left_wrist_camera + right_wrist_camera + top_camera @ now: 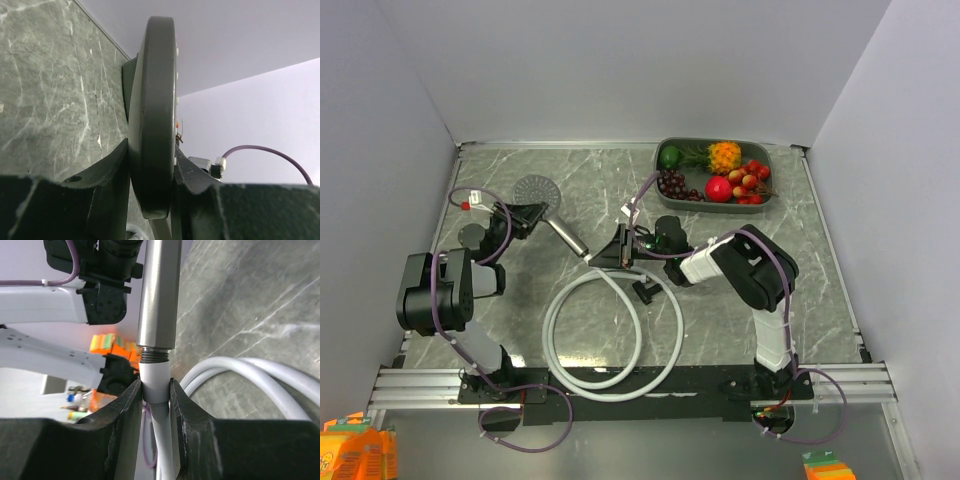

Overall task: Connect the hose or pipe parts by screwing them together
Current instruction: Install the bathroom fixture on the pipeline.

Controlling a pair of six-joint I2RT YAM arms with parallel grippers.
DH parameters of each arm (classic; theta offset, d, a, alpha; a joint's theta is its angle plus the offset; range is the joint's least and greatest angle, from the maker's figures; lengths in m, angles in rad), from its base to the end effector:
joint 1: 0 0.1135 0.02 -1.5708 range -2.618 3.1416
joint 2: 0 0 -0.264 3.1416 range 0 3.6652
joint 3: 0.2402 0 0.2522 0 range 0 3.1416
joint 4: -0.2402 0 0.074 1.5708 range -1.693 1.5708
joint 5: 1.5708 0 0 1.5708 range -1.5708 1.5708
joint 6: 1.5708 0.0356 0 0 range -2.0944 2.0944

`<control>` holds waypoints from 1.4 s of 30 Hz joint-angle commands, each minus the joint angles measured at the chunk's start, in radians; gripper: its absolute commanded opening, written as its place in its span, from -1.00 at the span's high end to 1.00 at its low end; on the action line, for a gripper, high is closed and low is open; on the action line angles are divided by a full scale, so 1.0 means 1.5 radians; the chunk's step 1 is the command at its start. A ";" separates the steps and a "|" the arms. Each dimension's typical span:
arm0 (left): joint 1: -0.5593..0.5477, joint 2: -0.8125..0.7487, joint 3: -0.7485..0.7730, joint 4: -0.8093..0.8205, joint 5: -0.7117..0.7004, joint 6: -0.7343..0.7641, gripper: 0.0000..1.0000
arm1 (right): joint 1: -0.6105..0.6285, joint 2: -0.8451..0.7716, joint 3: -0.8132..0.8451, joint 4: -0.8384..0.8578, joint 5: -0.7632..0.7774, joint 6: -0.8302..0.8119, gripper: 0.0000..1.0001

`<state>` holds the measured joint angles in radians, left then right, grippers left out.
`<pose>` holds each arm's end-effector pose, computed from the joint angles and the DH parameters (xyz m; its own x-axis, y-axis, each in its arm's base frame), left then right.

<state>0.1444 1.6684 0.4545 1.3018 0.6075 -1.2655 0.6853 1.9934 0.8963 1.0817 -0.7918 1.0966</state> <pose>0.2903 0.0217 0.1767 -0.3979 -0.8492 -0.3472 0.2165 0.2809 -0.9350 0.2878 0.2680 0.1621 -0.8911 0.0788 -0.4468 -0.4440 0.0514 0.8946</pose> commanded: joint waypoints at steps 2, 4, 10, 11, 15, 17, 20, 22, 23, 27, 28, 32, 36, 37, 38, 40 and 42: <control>-0.045 0.006 -0.006 0.149 0.164 0.012 0.98 | -0.023 -0.002 0.047 0.321 0.065 0.094 0.55; -0.047 0.004 -0.006 0.148 0.164 0.011 0.98 | -0.023 0.004 0.048 0.336 0.061 0.106 0.46; -0.047 -0.004 -0.011 0.132 0.158 0.028 0.98 | -0.027 -0.005 0.038 0.319 0.062 0.102 0.20; -0.047 -0.005 -0.011 0.130 0.157 0.031 0.98 | -0.028 -0.008 0.034 0.316 0.062 0.100 0.16; -0.046 -0.016 -0.012 0.096 0.146 0.057 0.98 | -0.034 -0.037 0.004 0.287 0.063 0.089 -0.17; -0.046 -0.024 -0.012 0.077 0.137 0.080 0.98 | -0.039 -0.059 -0.008 0.257 0.062 0.059 -0.20; -0.042 -0.037 -0.013 0.044 0.122 0.106 0.98 | -0.047 -0.104 -0.021 0.124 0.056 -0.006 -0.39; -0.038 -0.047 -0.012 0.021 0.117 0.122 0.98 | -0.052 -0.150 0.001 -0.116 0.062 -0.132 -0.44; -0.037 -0.048 -0.011 0.018 0.116 0.124 0.98 | -0.050 -0.168 0.035 -0.216 0.086 -0.198 -0.46; -0.036 -0.044 -0.011 0.026 0.122 0.117 0.98 | -0.018 -0.250 0.099 -0.561 0.254 -0.424 -0.53; -0.035 -0.040 -0.011 0.037 0.123 0.106 0.98 | -0.016 -0.255 0.103 -0.598 0.277 -0.455 -0.54; -0.036 -0.031 -0.011 0.052 0.129 0.094 0.98 | -0.001 -0.299 0.088 -0.636 0.324 -0.514 -0.53; -0.035 -0.034 -0.007 0.037 0.129 0.100 0.98 | 0.091 -0.335 0.072 -0.658 0.445 -0.622 -0.47; -0.036 -0.031 -0.007 0.041 0.130 0.097 0.98 | 0.135 -0.334 0.074 -0.666 0.476 -0.641 -0.45; -0.036 -0.031 -0.007 0.046 0.131 0.095 0.98 | 0.156 -0.333 0.077 -0.672 0.526 -0.655 -0.44; -0.036 -0.035 -0.007 0.039 0.129 0.099 0.98 | 0.186 -0.328 0.079 -0.674 0.582 -0.683 -0.40; -0.036 -0.040 -0.006 0.027 0.129 0.107 0.98 | 0.219 -0.320 0.085 -0.674 0.615 -0.691 -0.39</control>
<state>0.0956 1.6333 0.4397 1.2781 0.7586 -1.1191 0.9421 1.5341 1.0111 0.1024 -0.0826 0.1917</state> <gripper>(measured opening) 0.341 0.702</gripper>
